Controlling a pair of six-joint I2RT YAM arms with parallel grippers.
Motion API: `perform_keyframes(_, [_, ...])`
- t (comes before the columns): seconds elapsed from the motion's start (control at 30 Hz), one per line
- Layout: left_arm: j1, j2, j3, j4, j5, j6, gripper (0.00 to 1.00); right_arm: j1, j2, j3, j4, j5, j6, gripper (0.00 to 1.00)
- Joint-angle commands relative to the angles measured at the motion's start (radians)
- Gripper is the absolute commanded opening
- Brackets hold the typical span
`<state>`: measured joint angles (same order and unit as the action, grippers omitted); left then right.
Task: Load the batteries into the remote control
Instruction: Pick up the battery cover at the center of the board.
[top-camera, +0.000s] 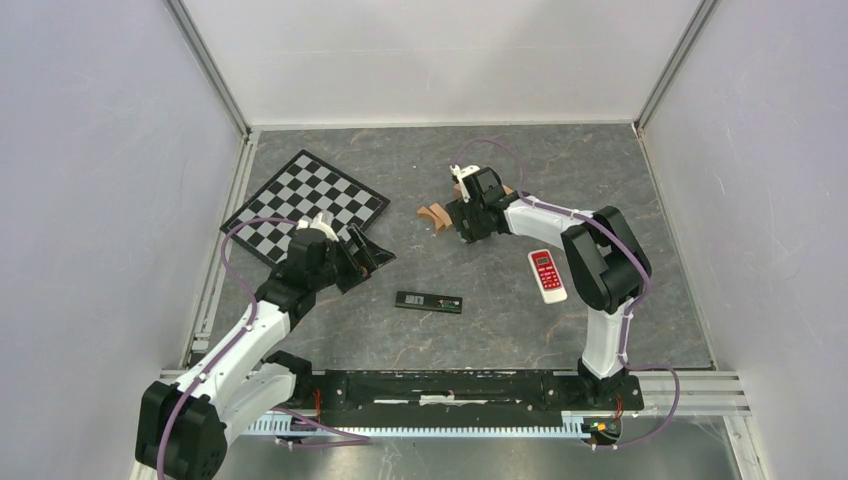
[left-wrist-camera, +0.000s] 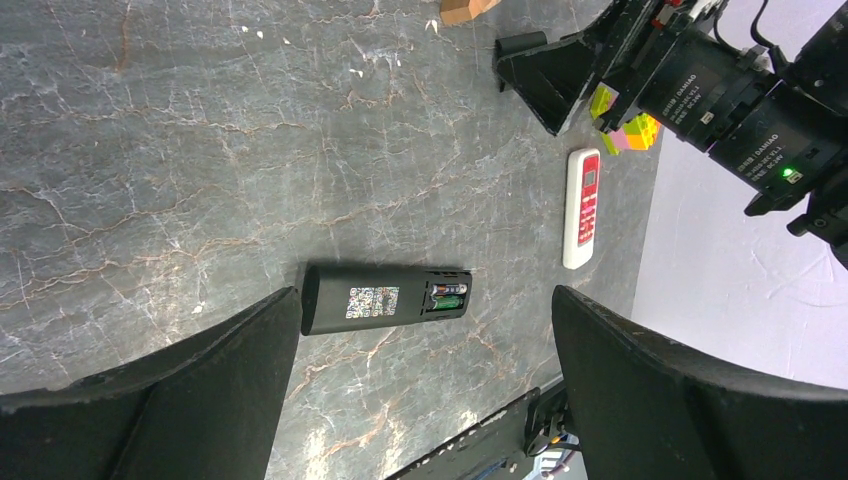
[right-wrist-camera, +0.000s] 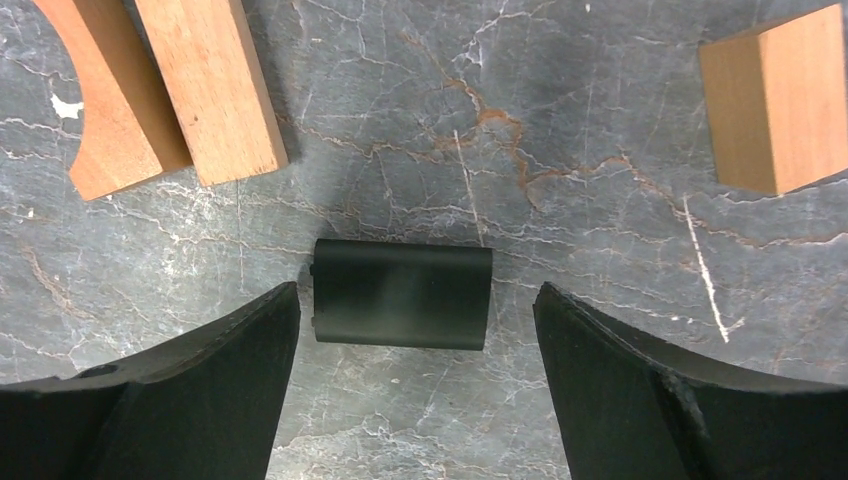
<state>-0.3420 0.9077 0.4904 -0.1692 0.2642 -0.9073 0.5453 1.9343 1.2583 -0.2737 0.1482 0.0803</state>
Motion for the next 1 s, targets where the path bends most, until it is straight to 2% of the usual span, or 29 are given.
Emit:
perform_keyframes(0.0, [0.005, 0.000, 0.010, 0.024, -0.008, 0.048, 1.00, 0.011, 0.020, 0.022, -0.010, 0.026, 0.036, 0.88])
perform_keyframes(0.33, [0.005, -0.036, -0.032, -0.029, -0.112, 0.048, 1.00, 0.010, 0.029, 0.025, -0.058, 0.073, 0.096, 0.62])
perform_keyframes(0.63, [0.003, 0.027, -0.121, 0.028, -0.057, 0.013, 0.94, 0.010, -0.114, -0.087, -0.026, 0.056, 0.154, 0.58])
perform_keyframes(0.97, [-0.007, 0.137, -0.215, 0.247, 0.035, -0.045, 0.72, 0.027, -0.382, -0.358, 0.024, -0.078, 0.225, 0.57])
